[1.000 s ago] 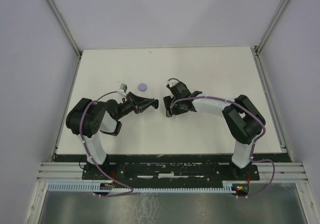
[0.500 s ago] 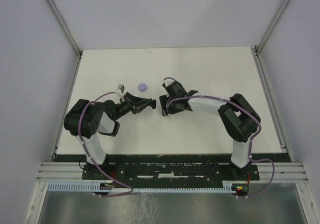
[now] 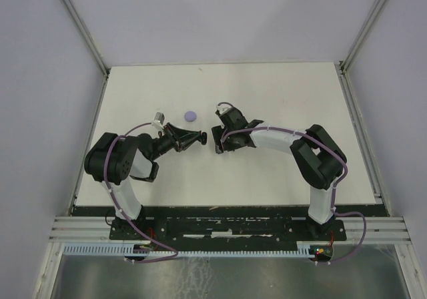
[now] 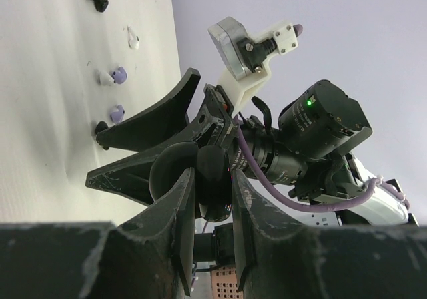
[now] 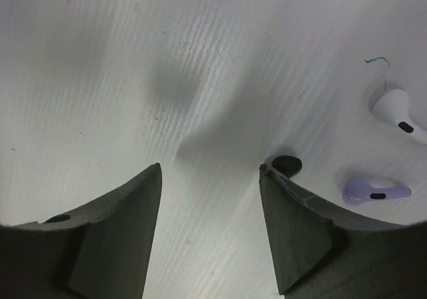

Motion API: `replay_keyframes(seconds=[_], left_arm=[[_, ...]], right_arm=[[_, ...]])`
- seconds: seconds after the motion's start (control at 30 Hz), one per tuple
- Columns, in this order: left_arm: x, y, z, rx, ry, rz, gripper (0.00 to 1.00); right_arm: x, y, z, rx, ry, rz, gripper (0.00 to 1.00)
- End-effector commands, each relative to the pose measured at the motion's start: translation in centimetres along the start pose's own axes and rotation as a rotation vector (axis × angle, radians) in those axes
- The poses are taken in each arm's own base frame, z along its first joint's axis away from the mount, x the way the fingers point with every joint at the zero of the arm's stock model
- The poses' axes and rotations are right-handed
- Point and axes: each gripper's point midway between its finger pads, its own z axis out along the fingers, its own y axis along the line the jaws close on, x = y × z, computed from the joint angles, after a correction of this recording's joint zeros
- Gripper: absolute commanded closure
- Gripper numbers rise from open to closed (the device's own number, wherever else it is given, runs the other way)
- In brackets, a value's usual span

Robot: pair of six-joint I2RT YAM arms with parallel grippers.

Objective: Insert the wireless bluetooth earbuds into the charging case
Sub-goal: Pick up the earbud from the center of the board.

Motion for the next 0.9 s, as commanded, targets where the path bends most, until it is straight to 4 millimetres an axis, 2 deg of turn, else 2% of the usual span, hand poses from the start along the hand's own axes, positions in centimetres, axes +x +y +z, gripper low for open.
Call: replay_keyframes(seconds=[0.0, 0.13, 0.27, 0.47, 0.87], left_arm=[[0.2, -4.1, -0.6, 0.158, 0.008, 0.127, 0.97], [0.2, -4.0, -0.6, 0.156, 0.008, 0.127, 0.97], [0.3, -4.0, -0.6, 0.155, 0.008, 0.127, 0.97], [0.2, -4.0, -0.7, 0.156, 0.007, 0.123, 0.97], [0.0, -3.9, -0.8, 0.152, 0.007, 0.114, 0.97]], right_arm=[[-2.8, 0.9, -3.1, -0.011, -0.105, -0.034, 0.31], [-3.6, 0.4, -4.4, 0.029, -0.124, -0.049, 0.31], [-3.5, -1.0, -4.6, 0.113, -0.093, -0.060, 0.32], [-3.1, -2.9, -4.0, 0.221, -0.060, -0.100, 0.33], [-2.9, -3.3, -2.2, 0.241, -0.015, -0.135, 0.37]])
